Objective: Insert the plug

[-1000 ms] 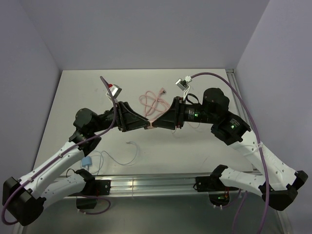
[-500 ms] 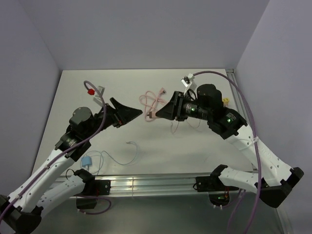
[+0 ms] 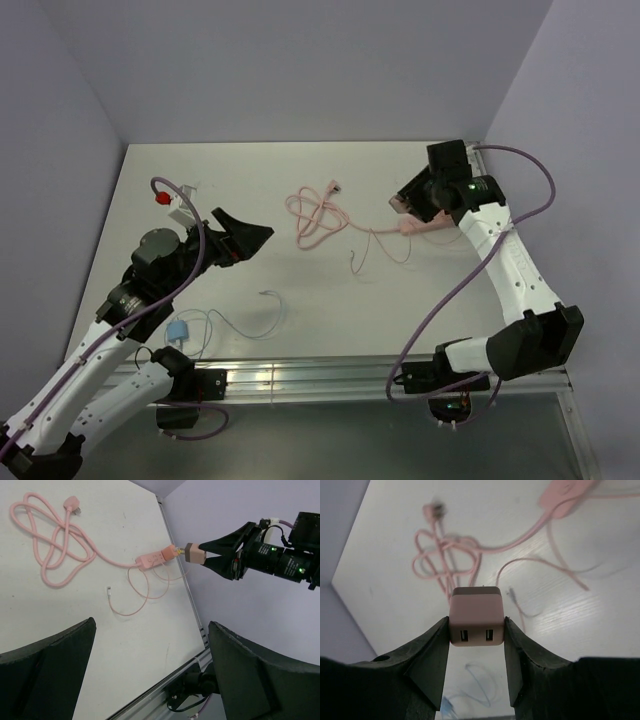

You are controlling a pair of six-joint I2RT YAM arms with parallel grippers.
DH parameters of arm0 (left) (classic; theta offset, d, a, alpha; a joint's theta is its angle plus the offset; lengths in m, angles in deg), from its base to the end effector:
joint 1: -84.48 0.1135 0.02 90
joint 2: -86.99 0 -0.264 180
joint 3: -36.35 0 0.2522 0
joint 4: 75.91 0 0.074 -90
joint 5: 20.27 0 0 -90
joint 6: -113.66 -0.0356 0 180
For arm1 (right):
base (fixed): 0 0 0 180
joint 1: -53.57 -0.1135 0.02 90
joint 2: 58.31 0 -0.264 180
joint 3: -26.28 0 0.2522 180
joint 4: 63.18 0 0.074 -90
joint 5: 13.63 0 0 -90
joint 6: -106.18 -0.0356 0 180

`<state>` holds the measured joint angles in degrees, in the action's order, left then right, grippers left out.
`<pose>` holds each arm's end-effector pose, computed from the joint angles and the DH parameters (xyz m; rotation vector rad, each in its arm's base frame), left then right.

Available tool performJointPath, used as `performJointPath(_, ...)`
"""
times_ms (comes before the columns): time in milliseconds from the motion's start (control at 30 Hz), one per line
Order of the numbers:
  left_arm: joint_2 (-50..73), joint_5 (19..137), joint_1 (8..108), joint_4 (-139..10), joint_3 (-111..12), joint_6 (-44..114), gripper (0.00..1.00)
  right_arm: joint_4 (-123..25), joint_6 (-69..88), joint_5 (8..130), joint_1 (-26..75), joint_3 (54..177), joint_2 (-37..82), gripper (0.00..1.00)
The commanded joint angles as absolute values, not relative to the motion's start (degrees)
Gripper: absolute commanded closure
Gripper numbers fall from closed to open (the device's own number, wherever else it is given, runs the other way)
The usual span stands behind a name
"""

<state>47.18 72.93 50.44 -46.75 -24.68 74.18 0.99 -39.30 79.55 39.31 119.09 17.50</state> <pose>0.1321 -0.0917 0.3587 -0.2203 1.8342 -1.1193 0.2631 0.0648 0.3628 0.8884 2.2865 0.4941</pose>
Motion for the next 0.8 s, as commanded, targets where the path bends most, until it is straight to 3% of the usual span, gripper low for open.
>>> performJointPath(0,48.6,73.9,50.6,-48.1,-25.7,71.3,0.01,6.7,-42.9,84.3,45.0,122.8,21.3,1.0)
performJointPath(333,49.1,70.3,47.0,-47.4,-25.9,68.3,0.01,10.0,-42.7,82.3,56.6,125.4,31.4,1.0)
performJointPath(767,46.6,70.1,45.7,-47.8,-26.3,68.0,0.01,17.1,-44.0,89.1,58.0,143.7,50.1,1.0)
